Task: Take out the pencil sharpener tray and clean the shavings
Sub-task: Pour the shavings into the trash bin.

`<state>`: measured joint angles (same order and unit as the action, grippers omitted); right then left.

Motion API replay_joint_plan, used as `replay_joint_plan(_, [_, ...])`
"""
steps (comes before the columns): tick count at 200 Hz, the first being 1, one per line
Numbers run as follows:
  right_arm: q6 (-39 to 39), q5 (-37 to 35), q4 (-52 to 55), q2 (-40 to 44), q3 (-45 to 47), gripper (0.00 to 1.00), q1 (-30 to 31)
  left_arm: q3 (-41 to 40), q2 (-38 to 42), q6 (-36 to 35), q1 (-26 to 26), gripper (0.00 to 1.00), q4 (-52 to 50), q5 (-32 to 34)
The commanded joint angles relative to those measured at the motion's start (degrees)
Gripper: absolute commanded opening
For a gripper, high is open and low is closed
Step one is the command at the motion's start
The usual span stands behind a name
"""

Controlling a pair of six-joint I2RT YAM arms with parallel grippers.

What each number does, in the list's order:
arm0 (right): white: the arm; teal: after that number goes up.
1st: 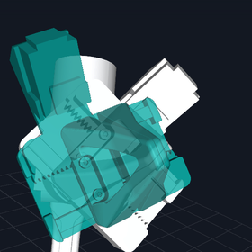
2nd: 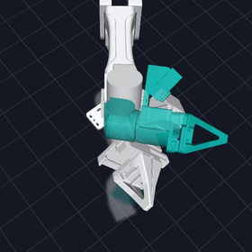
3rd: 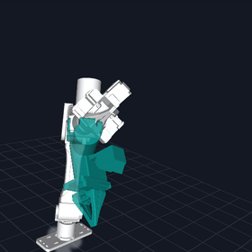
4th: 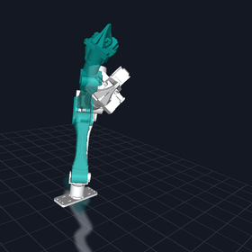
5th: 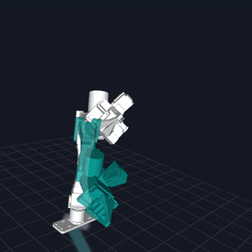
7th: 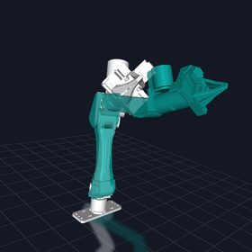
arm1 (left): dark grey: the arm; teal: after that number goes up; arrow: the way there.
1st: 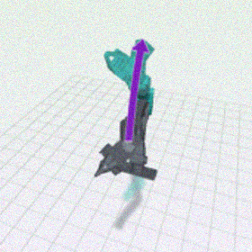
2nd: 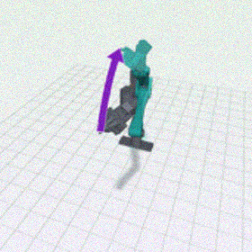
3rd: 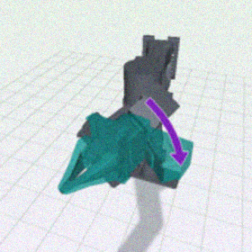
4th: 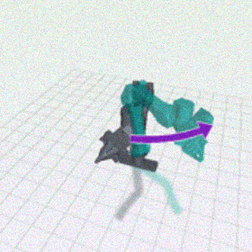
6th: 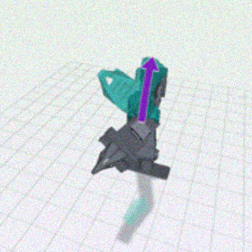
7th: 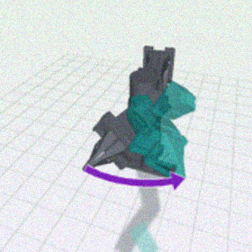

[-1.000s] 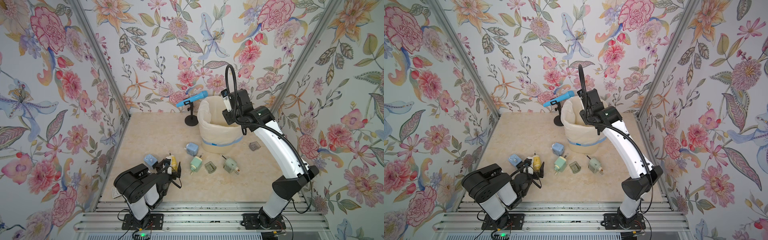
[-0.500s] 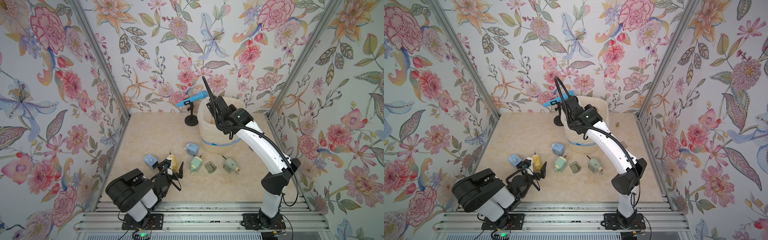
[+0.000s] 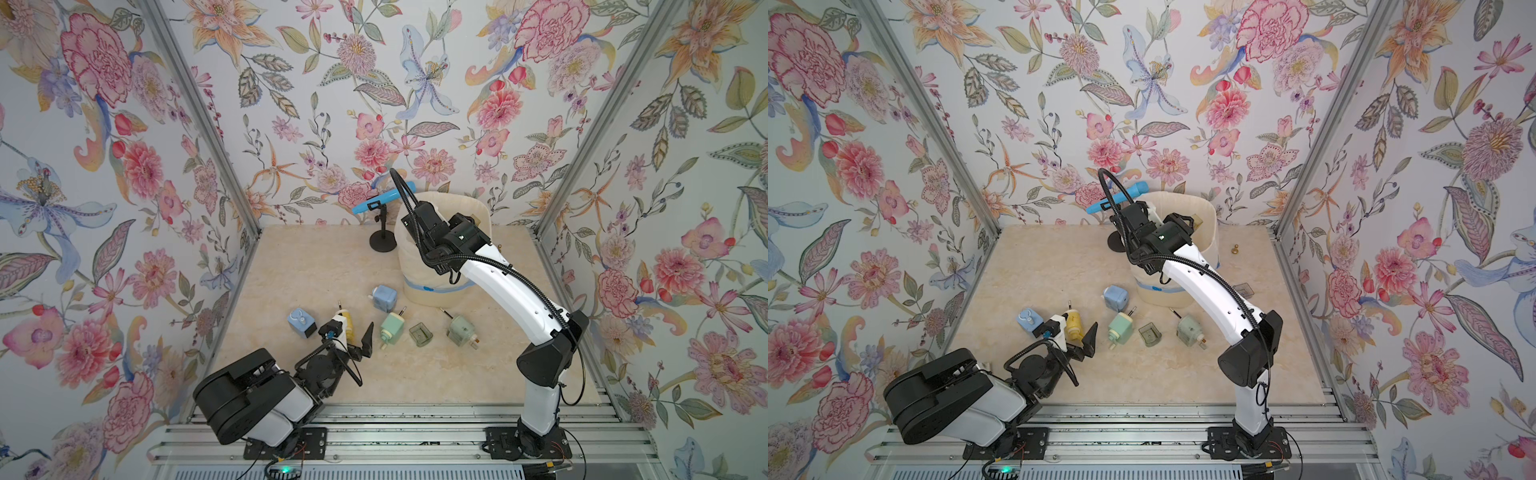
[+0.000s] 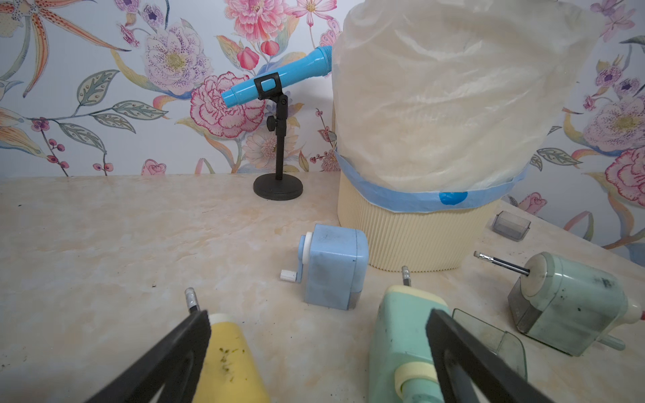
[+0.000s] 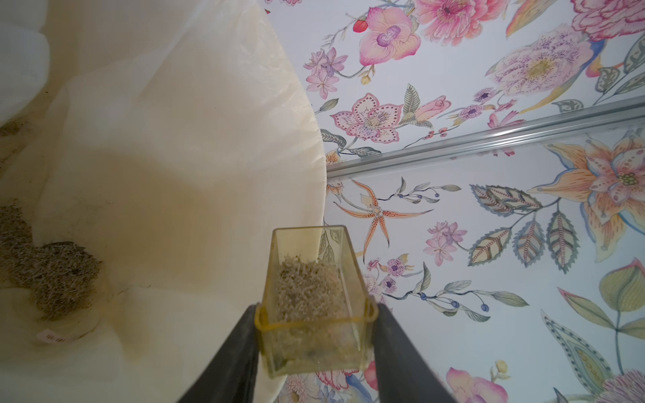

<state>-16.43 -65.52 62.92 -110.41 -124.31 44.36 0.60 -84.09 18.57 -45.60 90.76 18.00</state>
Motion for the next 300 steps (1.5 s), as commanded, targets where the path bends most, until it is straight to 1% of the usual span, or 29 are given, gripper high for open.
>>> replay_joint_plan(1, [2.9, 1.8, 1.4, -0.8, -6.5, 0.28, 0.6, -7.8, 4.5, 3.1, -0.8, 1.00, 14.2, -0.4])
replay_joint_plan(4, [3.2, 3.6, 1.4, -0.9, -7.3, 0.28, 0.7, -8.0, 5.4, 3.4, -0.8, 1.00, 14.0, -0.4])
replay_joint_plan(12, [4.4, 5.8, 1.8, -1.0, -9.1, 0.28, 0.6, -8.6, 8.1, 4.0, -0.8, 1.00, 12.6, -0.2])
replay_joint_plan(25, [7.0, 8.8, 2.9, -1.4, -11.5, 0.28, 0.3, -8.7, 13.9, 4.5, -0.9, 1.00, 6.2, 0.0])
replay_joint_plan(35, [10.8, 12.8, 4.8, -1.6, -13.1, 0.28, -0.2, -7.5, 20.3, 4.5, -0.8, 1.00, -2.3, 0.1])
replay_joint_plan(49, [18.3, 20.0, 7.7, -1.2, -14.0, 0.28, -1.7, -4.3, 30.8, 3.9, -0.9, 1.00, -19.6, 0.4])
replay_joint_plan(61, [25.1, 27.7, 8.4, 0.5, -11.8, 0.27, -3.2, -1.9, 40.0, 3.0, -1.0, 1.00, -32.8, 1.5])
replay_joint_plan(69, [29.2, 32.2, 8.1, 1.9, -9.7, 0.27, -4.0, -1.0, 46.0, 2.3, -1.0, 1.00, -39.2, 2.3])
replay_joint_plan(84, [33.5, 39.0, 4.2, 5.1, -5.1, 0.27, -4.4, 0.2, 57.9, 2.1, -1.0, 1.00, -50.4, 5.6])
replay_joint_plan(96, [35.8, 43.6, 0.7, 7.3, -2.8, 0.27, -4.7, 0.9, 64.9, 1.8, -1.0, 1.00, -56.7, 8.1])
replay_joint_plan(108, [37.6, 47.0, -1.5, 8.4, -2.7, 0.27, -5.3, 1.6, 68.7, 0.9, -1.0, 1.00, -61.2, 9.8])
replay_joint_plan(120, [39.6, 49.9, -3.4, 9.4, -2.6, 0.27, -6.3, 2.9, 69.7, 0.7, -0.9, 1.00, -64.5, 10.4])
replay_joint_plan(135, [42.5, 52.8, -7.0, 11.2, -1.0, 0.26, -6.9, 5.0, 67.8, 2.1, -1.0, 1.00, -67.0, 10.3])
replay_joint_plan(138, [43.2, 53.4, -7.7, 11.7, -0.5, 0.26, -8.6, 5.4, 67.3, 2.2, -1.0, 1.00, -67.3, 10.2])
replay_joint_plan(145, [45.0, 54.7, -9.9, 12.8, 0.7, 0.26, -9.7, 6.5, 66.0, 2.7, -1.0, 1.00, -67.8, 9.7])
replay_joint_plan(158, [49.2, 56.6, -14.7, 15.5, 4.5, 0.25, -11.5, 8.3, 63.7, 4.1, -1.0, 1.00, -69.2, 9.3])
replay_joint_plan(169, [54.8, 59.4, -19.9, 18.5, 10.1, 0.25, -13.9, 11.0, 62.3, 4.8, -1.1, 1.00, -70.5, 8.9])
replay_joint_plan(182, [63.3, 65.1, -29.9, 23.2, 20.0, 0.25, -17.2, 13.3, 61.6, 6.1, -1.2, 1.00, -72.7, 8.4])
replay_joint_plan(187, [66.8, 67.4, -36.6, 25.4, 25.3, 0.25, -18.3, 14.0, 61.6, 6.6, -1.2, 1.00, -73.5, 8.1])
replay_joint_plan(200, [79.1, 73.6, -52.5, 30.0, 37.2, 0.25, -21.2, 16.1, 61.5, 7.8, -1.4, 1.00, -76.0, 8.0])
replay_joint_plan(209, [85.9, 75.9, -60.9, 31.2, 41.8, 0.24, -22.2, 17.4, 61.6, 8.1, -1.5, 1.00, -77.8, 8.0])
replay_joint_plan(217, [88.6, 77.2, -64.8, 31.2, 42.7, 0.24, -22.3, 18.5, 61.4, 8.5, -1.7, 1.00, -79.4, 8.0])
replay_joint_plan(235, [94.0, 78.2, -68.9, 31.0, 43.3, 0.24, -21.9, 19.8, 61.3, 10.7, -2.3, 1.00, -83.0, 8.1])
replay_joint_plan(244, [96.7, 78.7, -72.9, 31.0, 43.8, 0.24, -21.7, 19.7, 61.7, 12.0, -2.8, 1.00, -83.9, 8.3])
replay_joint_plan(258, [101.0, 77.6, -74.9, 31.5, 43.8, 0.24, -21.4, 19.0, 62.4, 14.0, -4.0, 1.00, -84.3, 9.3])
replay_joint_plan(282, [113.4, 73.8, -80.4, 32.8, 46.3, 0.23, -20.5, 17.9, 62.7, 15.0, -7.0, 1.00, -83.6, 12.6])
replay_joint_plan(300, [118.3, 69.2, -80.9, 33.4, 47.5, 0.24, -18.5, 18.8, 60.8, 14.5, -8.8, 1.00, -83.3, 14.7])
